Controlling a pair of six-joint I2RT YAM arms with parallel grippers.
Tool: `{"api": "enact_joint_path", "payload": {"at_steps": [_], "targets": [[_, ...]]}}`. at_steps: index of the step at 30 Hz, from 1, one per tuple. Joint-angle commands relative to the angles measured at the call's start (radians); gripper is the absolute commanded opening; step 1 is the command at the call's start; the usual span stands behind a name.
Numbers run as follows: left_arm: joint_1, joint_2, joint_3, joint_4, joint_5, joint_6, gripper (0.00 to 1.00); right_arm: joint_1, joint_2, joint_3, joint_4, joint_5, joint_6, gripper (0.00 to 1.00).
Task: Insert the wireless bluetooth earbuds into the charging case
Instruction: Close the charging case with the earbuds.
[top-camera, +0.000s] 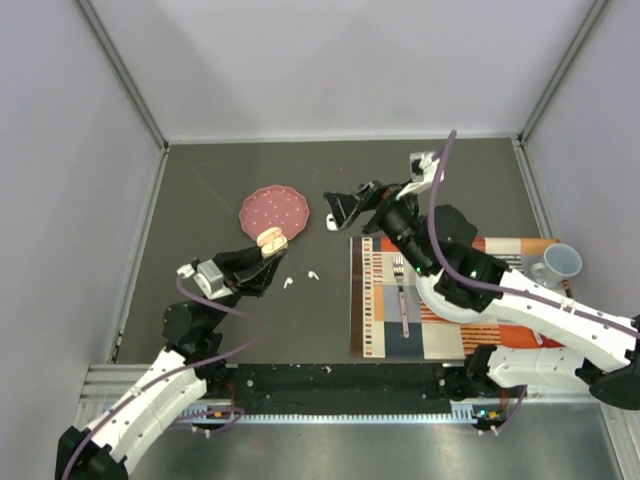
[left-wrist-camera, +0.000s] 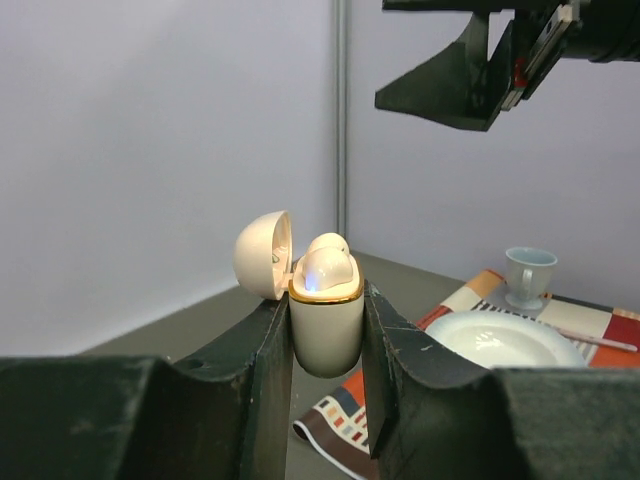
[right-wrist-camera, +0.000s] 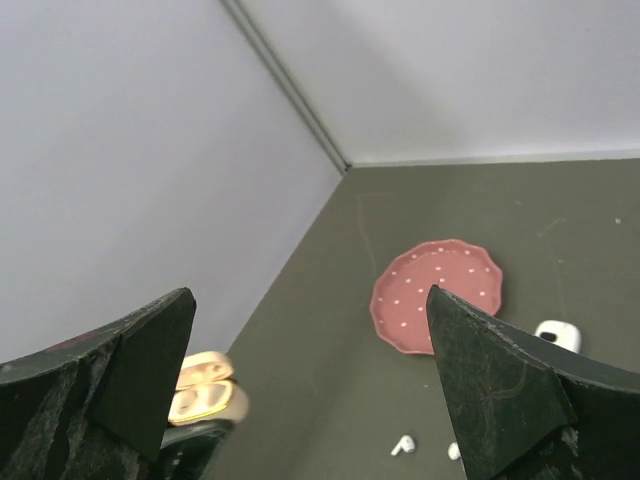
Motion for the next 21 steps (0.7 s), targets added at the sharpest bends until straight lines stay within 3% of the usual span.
{"api": "enact_joint_path", "payload": {"at_steps": [1,6,12,21], "targets": [[-0.003,0.077,0.100,0.096,0.012,0.021,0.00,-0.076,-0.005,0.135,-0.245,-0.062,0.046,0.99],[-0.003,0.150,0.146,0.164,0.041,-0.037,0.00,-0.144,-0.022,0.174,-0.378,-0.122,0.078,0.99],[-0.004,0.187,0.089,0.267,0.101,-0.162,0.00,-0.170,-0.054,0.088,-0.375,-0.172,0.099,0.99],[-0.004,0.231,0.046,0.356,0.248,-0.201,0.00,-0.216,-0.013,0.022,-0.384,-0.292,0.151,0.99]]}}
